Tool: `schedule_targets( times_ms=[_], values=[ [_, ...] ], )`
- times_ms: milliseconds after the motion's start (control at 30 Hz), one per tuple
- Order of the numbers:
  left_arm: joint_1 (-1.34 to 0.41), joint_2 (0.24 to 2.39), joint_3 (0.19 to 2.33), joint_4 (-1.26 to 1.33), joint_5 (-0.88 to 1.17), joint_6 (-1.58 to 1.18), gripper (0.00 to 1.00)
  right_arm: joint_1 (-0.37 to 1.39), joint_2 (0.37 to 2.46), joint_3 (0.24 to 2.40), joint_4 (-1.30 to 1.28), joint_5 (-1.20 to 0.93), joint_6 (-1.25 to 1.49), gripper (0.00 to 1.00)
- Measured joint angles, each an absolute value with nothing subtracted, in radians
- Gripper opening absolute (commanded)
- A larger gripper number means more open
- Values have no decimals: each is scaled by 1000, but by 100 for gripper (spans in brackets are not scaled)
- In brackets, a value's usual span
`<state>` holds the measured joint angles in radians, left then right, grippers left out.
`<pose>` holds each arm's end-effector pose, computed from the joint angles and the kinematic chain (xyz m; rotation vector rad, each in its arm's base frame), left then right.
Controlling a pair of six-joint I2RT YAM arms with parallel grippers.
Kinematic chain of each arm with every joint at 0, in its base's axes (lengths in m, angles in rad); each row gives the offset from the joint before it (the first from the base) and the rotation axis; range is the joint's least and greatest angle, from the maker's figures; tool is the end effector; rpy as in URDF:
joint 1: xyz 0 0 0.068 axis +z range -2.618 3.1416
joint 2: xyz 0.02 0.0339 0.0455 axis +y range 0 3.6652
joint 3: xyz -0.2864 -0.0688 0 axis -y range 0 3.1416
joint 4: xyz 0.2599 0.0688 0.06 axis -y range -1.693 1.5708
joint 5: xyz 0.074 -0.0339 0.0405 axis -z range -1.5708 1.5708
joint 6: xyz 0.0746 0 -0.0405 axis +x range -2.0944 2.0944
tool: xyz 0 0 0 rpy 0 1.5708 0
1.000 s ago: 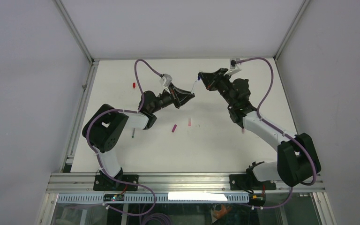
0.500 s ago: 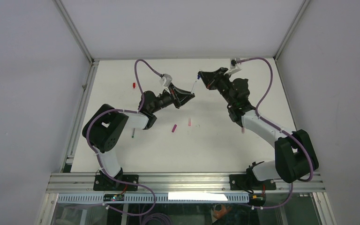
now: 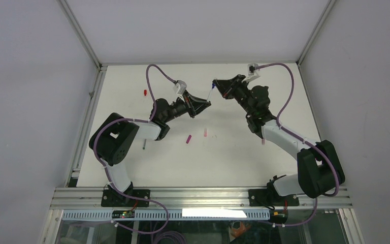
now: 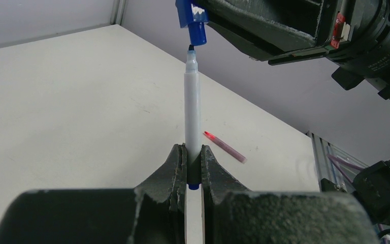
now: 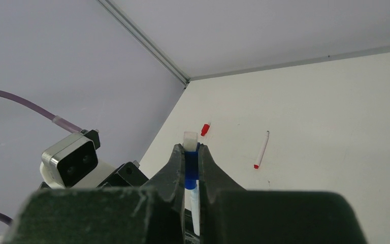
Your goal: Insert the pens into the pen caps
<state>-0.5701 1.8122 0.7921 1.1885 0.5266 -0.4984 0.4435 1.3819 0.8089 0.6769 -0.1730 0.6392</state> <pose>0.3267 -0.2540 0.2247 0.5234 1.4570 -1.2315 0.3231 0.1677 0.3196 0.0030 1.5504 0.9972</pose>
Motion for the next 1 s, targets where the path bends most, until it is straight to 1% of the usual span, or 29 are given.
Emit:
schedule_targets(
  times_ms=[1000],
  values=[
    [-570, 1802, 786, 1144, 534, -479, 0, 467, 1415, 770, 752, -131, 646, 0]
  ],
)
